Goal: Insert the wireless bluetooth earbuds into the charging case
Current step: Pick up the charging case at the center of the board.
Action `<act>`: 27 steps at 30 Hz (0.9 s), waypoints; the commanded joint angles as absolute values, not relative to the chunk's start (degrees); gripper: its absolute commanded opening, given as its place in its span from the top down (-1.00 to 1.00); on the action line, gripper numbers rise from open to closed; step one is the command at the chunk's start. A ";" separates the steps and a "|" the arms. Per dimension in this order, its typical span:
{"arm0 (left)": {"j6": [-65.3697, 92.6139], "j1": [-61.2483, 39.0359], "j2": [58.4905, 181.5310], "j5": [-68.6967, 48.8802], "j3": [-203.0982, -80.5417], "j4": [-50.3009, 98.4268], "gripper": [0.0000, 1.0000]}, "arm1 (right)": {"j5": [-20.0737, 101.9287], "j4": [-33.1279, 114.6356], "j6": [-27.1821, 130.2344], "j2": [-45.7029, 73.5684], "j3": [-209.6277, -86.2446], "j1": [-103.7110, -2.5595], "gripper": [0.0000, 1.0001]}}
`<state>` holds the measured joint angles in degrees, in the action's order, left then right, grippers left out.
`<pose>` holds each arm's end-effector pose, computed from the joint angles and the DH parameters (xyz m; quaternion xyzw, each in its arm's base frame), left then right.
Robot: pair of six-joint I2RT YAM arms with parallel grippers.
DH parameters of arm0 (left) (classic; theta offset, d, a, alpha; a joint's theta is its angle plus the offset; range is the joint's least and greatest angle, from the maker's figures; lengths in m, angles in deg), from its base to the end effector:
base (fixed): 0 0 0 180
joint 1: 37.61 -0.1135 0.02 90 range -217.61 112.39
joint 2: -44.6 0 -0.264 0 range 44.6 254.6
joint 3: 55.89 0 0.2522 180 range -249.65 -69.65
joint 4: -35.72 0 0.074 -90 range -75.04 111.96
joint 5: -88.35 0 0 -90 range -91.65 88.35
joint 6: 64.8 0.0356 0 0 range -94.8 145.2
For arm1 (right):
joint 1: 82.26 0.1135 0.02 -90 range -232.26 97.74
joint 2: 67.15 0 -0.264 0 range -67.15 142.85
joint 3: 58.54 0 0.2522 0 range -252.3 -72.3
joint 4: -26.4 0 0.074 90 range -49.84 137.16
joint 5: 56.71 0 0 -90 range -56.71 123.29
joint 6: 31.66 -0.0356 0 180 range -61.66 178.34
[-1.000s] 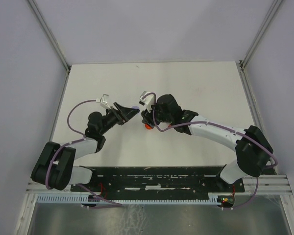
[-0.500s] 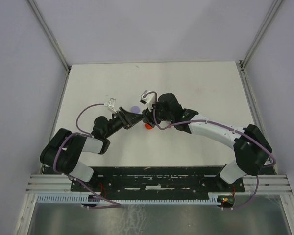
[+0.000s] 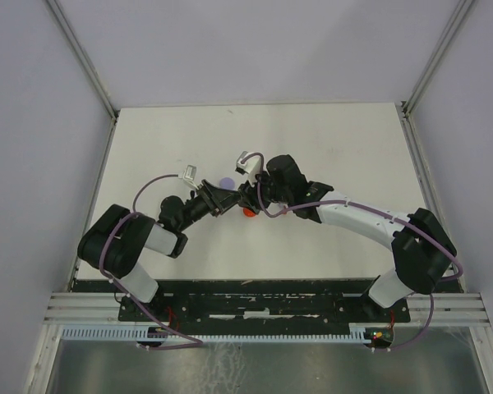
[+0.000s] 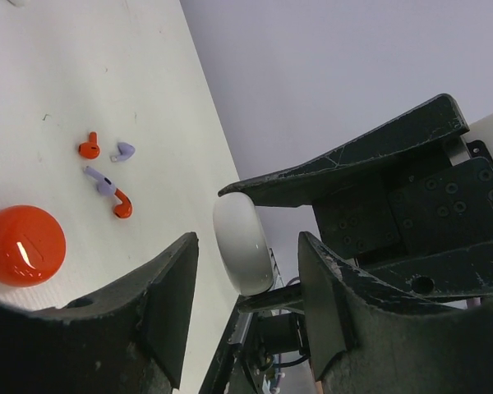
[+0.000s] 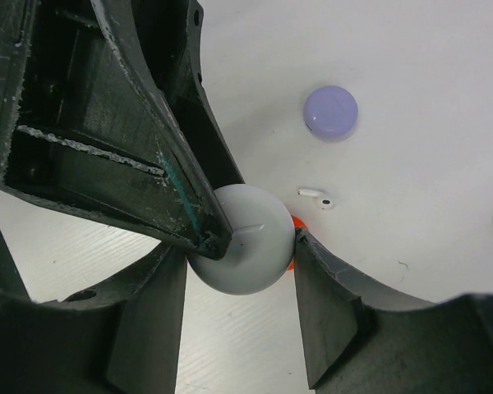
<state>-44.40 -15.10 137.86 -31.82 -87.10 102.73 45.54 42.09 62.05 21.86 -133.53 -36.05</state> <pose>0.2311 -0.1152 0.1633 -0.0848 0.6749 -0.6345 0.3672 0.2399 0.2612 0.2624 -0.4114 0.7569 0.2670 0.4319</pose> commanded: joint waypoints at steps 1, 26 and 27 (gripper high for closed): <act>-46.21 -14.64 138.61 -31.67 -88.79 106.55 -0.15 | 47.91 38.29 61.50 20.86 -133.54 -36.03 0.44; -45.98 -14.63 137.87 -29.46 -88.05 105.79 0.10 | 47.07 39.47 62.69 19.08 -131.66 -35.99 0.44; -45.89 -14.60 137.69 -29.38 -87.94 105.64 0.11 | 46.91 39.50 62.85 19.07 -131.63 -36.07 0.44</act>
